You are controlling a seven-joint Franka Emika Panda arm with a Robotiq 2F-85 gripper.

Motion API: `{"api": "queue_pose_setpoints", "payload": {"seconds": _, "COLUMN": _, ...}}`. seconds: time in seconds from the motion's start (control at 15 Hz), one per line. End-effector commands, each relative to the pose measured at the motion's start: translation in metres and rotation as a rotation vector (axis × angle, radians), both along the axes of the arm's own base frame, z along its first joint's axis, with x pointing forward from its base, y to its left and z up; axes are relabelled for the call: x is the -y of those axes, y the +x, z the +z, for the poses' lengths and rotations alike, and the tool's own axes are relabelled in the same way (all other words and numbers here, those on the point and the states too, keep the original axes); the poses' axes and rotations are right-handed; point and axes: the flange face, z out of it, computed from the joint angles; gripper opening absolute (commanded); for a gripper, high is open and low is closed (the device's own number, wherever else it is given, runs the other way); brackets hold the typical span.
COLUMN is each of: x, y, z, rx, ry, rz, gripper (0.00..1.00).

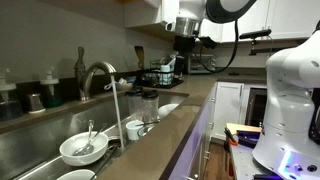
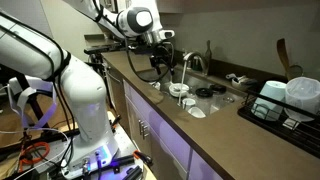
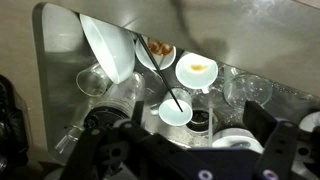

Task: Close the tap

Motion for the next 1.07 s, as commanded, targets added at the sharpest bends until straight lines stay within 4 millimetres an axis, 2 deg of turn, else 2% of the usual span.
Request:
{"api": "queue_pose_setpoints", "payload": {"seconds": 0.0, "x": 0.000, "y": 0.000, "z": 0.000, "rx": -0.001, "ry": 0.000, "rz": 0.000, "gripper": 1.00}}
{"api": "queue_pose_setpoints", "payload": {"seconds": 0.47, "x": 0.000, "y": 0.000, "z": 0.000, "rx": -0.001, "ry": 0.000, "rz": 0.000, "gripper": 1.00}}
{"api": "queue_pose_setpoints", "payload": {"seconds": 0.67, "x": 0.009, "y": 0.011, "z": 0.006, "rx": 0.026, "ry": -0.006, "rz": -0.018, "gripper": 1.00}}
{"api": "queue_pose_setpoints", "payload": {"seconds": 1.0, "x": 0.028, "y": 0.033, "z": 0.028, "rx": 0.150, "ry": 0.010, "rz": -0.045, "gripper": 1.00}}
